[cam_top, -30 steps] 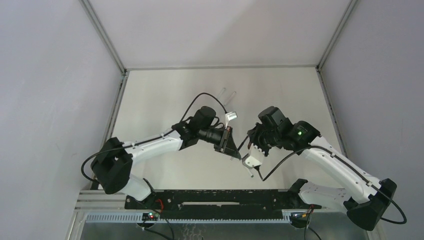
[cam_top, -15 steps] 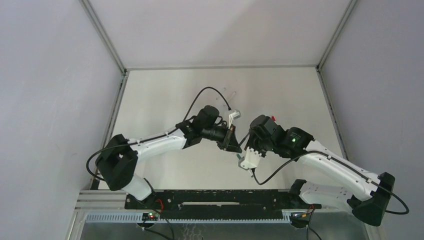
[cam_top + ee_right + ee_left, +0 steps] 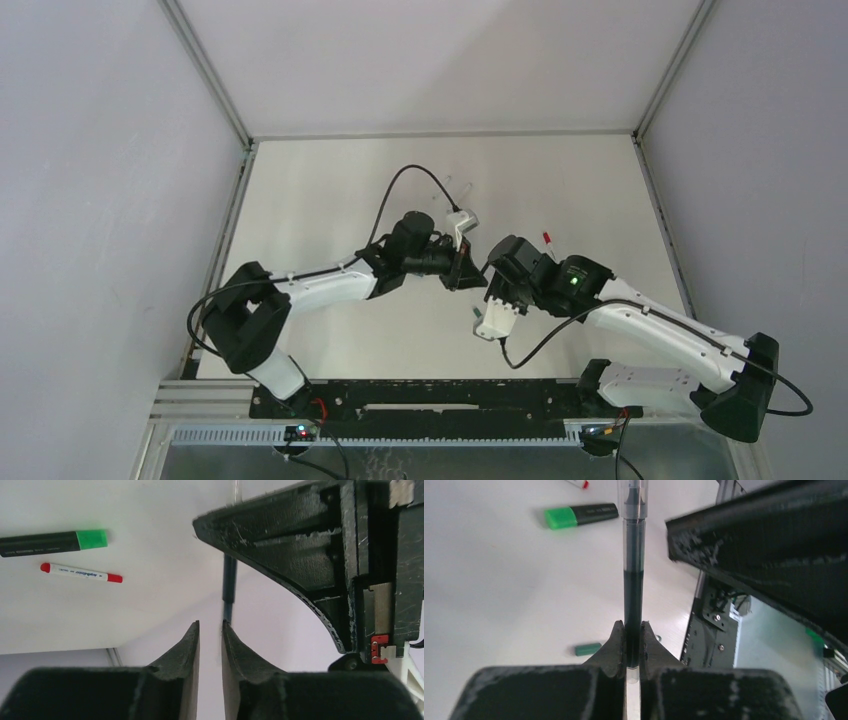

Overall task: Insert the pens into the pen caps
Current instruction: Insert the pen cap onto the pen.

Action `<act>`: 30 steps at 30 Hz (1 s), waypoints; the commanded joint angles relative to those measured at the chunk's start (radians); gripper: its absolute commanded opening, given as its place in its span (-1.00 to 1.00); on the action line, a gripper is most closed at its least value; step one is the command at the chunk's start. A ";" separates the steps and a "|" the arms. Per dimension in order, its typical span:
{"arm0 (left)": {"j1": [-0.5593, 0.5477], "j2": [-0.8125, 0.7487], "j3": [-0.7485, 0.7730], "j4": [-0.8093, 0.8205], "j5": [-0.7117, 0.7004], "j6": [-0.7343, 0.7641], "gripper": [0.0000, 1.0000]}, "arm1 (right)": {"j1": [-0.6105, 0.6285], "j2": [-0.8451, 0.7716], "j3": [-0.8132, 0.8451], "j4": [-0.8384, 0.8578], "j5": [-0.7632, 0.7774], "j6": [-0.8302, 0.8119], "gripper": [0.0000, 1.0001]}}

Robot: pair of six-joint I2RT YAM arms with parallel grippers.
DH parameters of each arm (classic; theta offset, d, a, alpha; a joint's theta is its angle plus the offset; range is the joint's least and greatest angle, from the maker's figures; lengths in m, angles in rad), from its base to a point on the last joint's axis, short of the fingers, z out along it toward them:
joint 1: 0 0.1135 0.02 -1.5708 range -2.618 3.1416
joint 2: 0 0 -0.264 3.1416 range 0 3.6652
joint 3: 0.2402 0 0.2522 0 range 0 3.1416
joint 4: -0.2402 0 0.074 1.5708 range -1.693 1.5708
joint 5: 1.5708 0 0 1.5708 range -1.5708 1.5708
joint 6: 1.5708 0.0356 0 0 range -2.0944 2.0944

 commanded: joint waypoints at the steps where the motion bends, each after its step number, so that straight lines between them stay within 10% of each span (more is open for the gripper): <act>1: 0.029 0.011 -0.030 0.137 -0.040 0.032 -1.00 | 0.019 0.002 0.005 -0.007 0.006 0.004 -0.43; 18: 0.047 0.006 -0.106 0.167 -0.046 0.058 -1.00 | 0.053 -0.091 0.054 -0.005 -0.040 0.114 -0.09; 30: 0.047 -0.094 -0.209 0.241 -0.094 0.059 -1.00 | -0.075 -0.287 0.069 0.047 -0.352 0.774 0.54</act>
